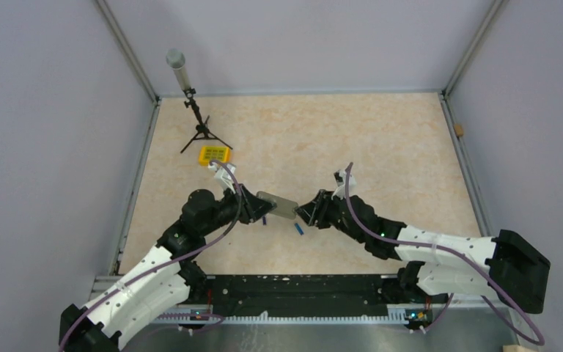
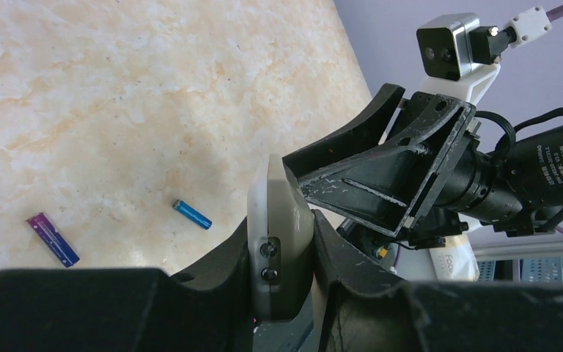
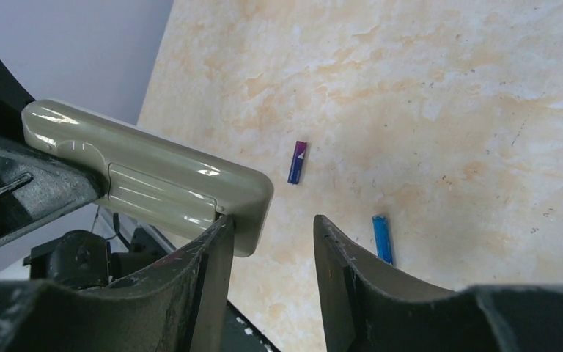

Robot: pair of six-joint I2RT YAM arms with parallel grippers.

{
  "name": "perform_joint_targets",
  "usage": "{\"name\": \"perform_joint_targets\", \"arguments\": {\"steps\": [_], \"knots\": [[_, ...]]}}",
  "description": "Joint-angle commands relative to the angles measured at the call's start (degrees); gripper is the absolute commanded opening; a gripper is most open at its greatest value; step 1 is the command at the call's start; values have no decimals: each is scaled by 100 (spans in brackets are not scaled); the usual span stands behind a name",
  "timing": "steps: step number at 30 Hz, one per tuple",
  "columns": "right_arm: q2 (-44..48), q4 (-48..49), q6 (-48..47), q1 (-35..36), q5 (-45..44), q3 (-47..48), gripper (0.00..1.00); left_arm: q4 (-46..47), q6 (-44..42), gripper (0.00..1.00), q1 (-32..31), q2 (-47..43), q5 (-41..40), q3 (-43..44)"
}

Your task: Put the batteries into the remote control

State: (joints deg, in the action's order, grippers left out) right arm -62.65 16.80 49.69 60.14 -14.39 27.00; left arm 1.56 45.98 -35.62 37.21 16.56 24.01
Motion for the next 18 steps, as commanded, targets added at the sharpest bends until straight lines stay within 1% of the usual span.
{"name": "perform_joint_targets", "arguments": {"steps": [1,13,18], "knots": [[285,756,73,-25,356,-67,45,658,140,0,-45,27,521,227],[353,930,93,-58,498,-67,45,342,-111,0,-51,160,233,306],[369,775,36,-62,428,-25,45,254,-186,0,-51,145,140,327]]}}
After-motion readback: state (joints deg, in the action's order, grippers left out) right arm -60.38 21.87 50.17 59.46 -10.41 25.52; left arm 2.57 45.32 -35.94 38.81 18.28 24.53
